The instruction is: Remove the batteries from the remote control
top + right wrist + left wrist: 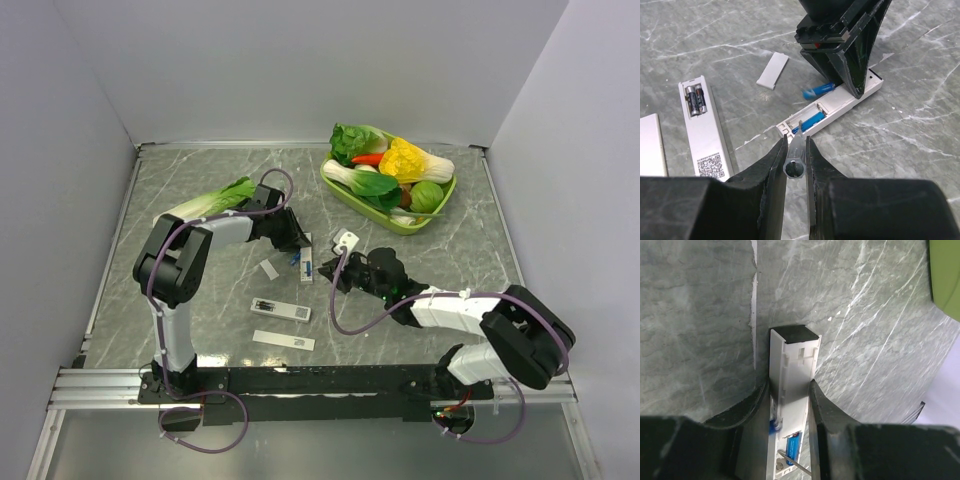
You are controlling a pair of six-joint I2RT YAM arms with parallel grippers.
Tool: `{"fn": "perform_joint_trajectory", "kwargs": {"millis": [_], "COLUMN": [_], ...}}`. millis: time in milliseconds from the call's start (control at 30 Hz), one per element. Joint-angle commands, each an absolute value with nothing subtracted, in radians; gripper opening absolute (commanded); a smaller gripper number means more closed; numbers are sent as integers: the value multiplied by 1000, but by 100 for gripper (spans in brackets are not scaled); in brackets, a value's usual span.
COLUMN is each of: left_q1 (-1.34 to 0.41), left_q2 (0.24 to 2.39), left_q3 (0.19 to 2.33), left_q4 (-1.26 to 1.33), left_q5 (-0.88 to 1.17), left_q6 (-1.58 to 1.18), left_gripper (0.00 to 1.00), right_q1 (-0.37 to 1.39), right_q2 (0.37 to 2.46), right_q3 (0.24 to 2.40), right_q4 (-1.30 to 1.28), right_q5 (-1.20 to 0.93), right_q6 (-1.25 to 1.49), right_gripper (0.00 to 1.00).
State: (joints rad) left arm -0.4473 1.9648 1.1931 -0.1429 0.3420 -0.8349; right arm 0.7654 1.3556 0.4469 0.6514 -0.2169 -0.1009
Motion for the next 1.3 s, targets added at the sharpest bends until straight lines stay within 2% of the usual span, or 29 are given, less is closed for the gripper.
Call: {"fn": "perform_joint_trajectory", "kwargs": {"millis": [0,533,1267], "left_q1": [-468,-469,-489], "left_q2": [2040,2037,2069], "left_q3": [1152,1181,1232], "left_q4": [-236,-239,-301], "left_q5": [310,324,259], "left_q6": [-834,-821,-790], "left_gripper": [8,9,9], "right_q1": [762,762,761], "right_q2": [1328,1267,1249], "right_q3": [451,626,750], "right_q4": [473,235,95], "right_q5": [-213,-245,-334], "right_q6": [-92,-182,-368], "right_gripper": [0,0,0]}}
